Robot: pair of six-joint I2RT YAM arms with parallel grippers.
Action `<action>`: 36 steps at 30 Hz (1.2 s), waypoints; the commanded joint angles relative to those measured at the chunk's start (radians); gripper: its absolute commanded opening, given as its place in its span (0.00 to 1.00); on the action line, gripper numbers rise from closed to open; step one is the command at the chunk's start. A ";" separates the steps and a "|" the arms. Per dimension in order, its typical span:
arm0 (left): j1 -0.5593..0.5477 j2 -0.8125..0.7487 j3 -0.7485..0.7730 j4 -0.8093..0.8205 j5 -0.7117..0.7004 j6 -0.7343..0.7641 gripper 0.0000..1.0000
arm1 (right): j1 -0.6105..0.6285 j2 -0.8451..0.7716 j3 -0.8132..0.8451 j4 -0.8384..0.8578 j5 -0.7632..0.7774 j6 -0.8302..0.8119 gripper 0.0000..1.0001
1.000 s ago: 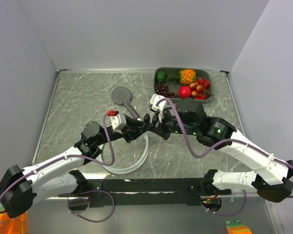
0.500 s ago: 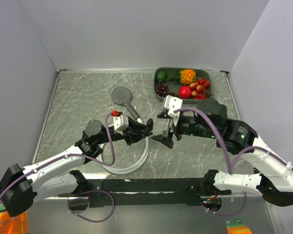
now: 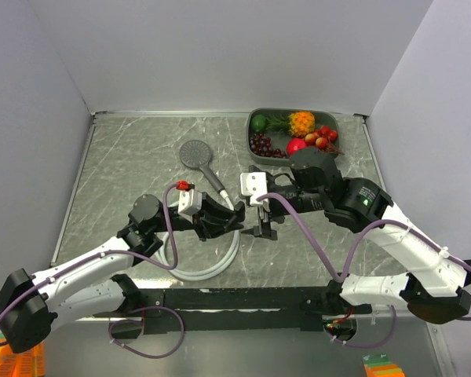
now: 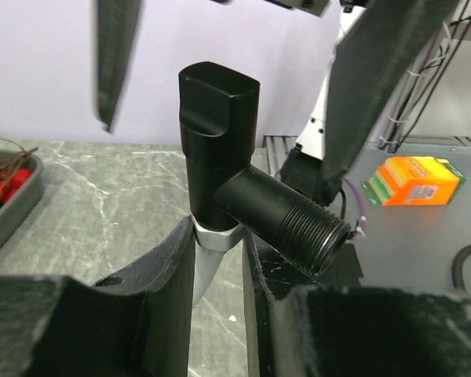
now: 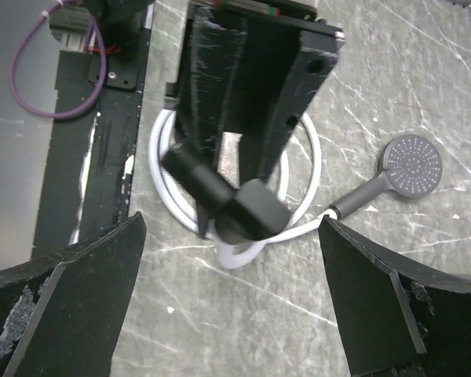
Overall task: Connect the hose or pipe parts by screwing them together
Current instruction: Install the adaptor on the pipeline.
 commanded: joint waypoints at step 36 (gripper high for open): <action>0.009 -0.046 0.017 0.083 0.016 -0.047 0.57 | -0.129 0.085 0.102 -0.031 -0.289 -0.057 0.00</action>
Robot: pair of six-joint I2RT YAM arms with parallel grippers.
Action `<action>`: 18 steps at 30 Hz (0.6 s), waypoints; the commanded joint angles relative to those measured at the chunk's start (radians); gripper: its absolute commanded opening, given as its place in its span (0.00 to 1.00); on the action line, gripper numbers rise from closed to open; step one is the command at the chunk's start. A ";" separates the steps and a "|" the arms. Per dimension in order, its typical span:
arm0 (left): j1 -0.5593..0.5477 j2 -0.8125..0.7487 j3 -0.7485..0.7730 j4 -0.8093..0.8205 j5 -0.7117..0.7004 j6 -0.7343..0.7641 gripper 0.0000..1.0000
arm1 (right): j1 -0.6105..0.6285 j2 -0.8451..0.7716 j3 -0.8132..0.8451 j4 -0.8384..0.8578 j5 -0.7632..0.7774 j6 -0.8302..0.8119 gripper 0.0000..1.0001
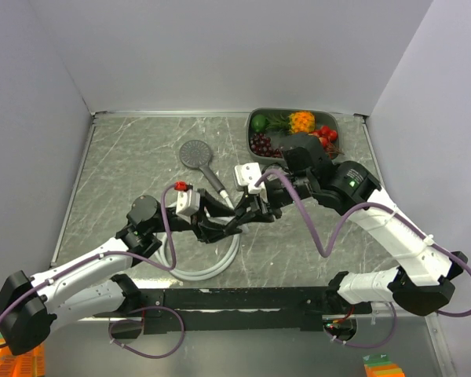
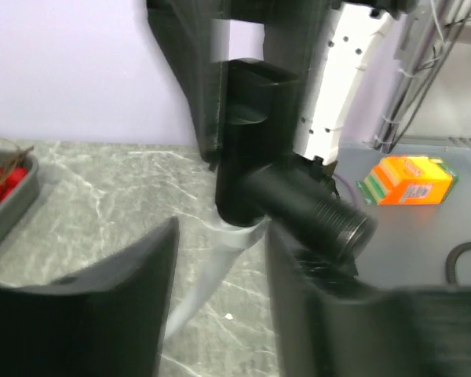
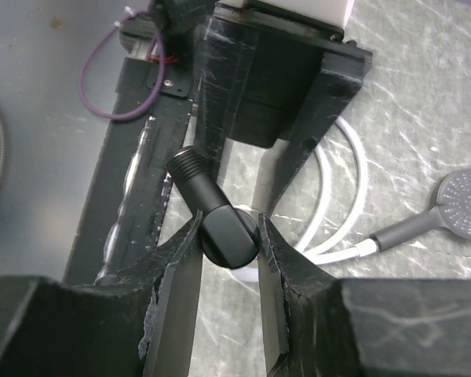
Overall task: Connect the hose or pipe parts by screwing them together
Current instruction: Install the adaptor on the pipeline.
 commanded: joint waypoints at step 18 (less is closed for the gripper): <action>0.016 0.026 0.067 0.029 -0.011 -0.032 0.86 | -0.062 -0.123 -0.037 0.211 -0.018 0.144 0.00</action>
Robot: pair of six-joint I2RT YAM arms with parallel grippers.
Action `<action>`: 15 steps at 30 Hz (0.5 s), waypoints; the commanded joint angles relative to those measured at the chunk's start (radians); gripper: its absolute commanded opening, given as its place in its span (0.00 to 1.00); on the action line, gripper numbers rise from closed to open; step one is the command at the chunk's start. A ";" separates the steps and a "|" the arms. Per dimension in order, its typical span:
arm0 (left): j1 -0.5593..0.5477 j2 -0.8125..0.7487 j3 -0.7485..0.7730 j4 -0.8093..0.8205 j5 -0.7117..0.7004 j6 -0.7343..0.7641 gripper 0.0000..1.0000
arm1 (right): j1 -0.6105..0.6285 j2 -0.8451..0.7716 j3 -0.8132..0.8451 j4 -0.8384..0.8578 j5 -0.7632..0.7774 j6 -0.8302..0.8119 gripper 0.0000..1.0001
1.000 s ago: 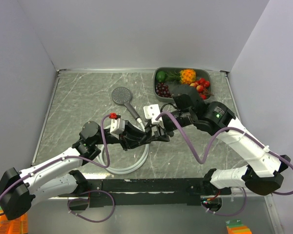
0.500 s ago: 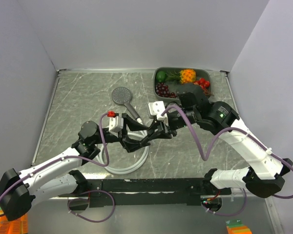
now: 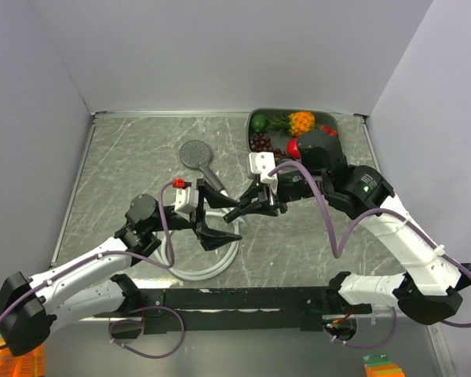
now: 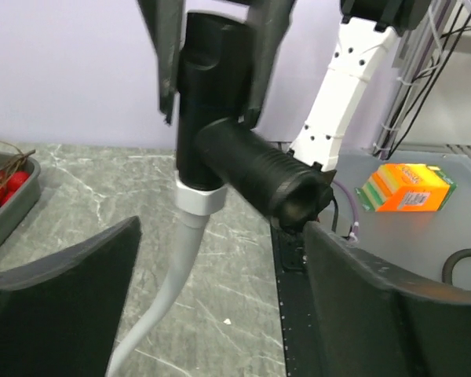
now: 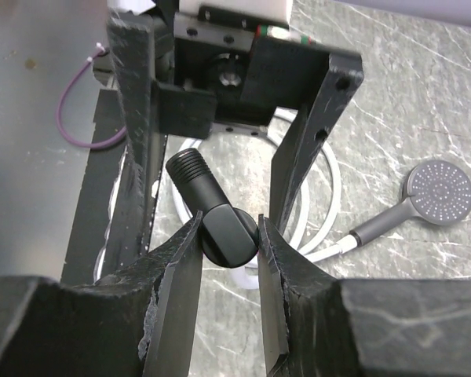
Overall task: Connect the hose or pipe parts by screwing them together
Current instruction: Install the adaptor on the pipeline.
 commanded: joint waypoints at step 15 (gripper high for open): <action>-0.012 0.035 -0.026 0.284 -0.118 -0.067 0.43 | -0.001 -0.087 -0.048 0.187 -0.030 0.136 0.00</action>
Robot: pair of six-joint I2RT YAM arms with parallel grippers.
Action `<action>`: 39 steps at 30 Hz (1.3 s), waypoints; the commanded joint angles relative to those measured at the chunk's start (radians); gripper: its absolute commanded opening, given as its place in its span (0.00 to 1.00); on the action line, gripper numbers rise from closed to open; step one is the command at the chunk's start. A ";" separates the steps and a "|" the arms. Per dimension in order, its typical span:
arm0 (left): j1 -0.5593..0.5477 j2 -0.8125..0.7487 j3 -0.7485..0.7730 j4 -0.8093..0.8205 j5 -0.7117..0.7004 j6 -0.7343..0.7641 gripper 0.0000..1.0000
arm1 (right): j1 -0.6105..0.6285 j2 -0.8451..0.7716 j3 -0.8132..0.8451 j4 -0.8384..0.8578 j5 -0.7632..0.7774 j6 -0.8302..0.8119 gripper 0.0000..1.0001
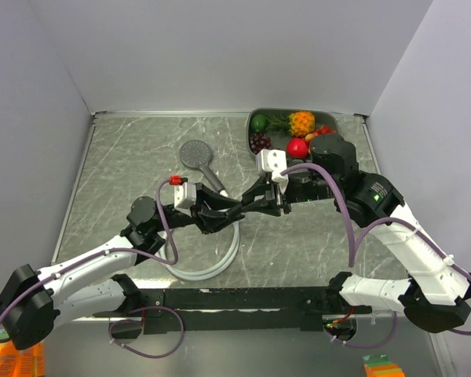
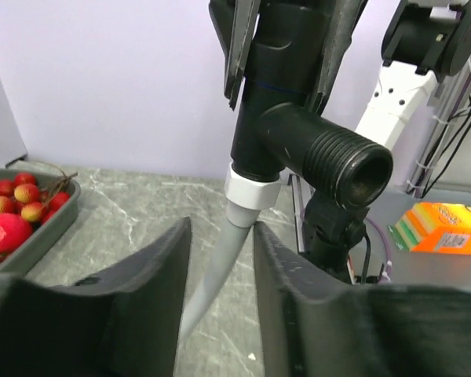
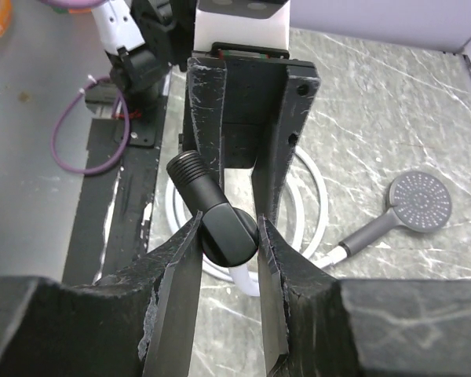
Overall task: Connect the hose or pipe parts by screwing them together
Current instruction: Install the adaptor on the pipeline.
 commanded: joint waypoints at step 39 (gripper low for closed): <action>-0.088 -0.018 -0.062 0.274 -0.069 0.004 0.29 | 0.002 0.043 0.073 0.155 -0.042 0.243 0.00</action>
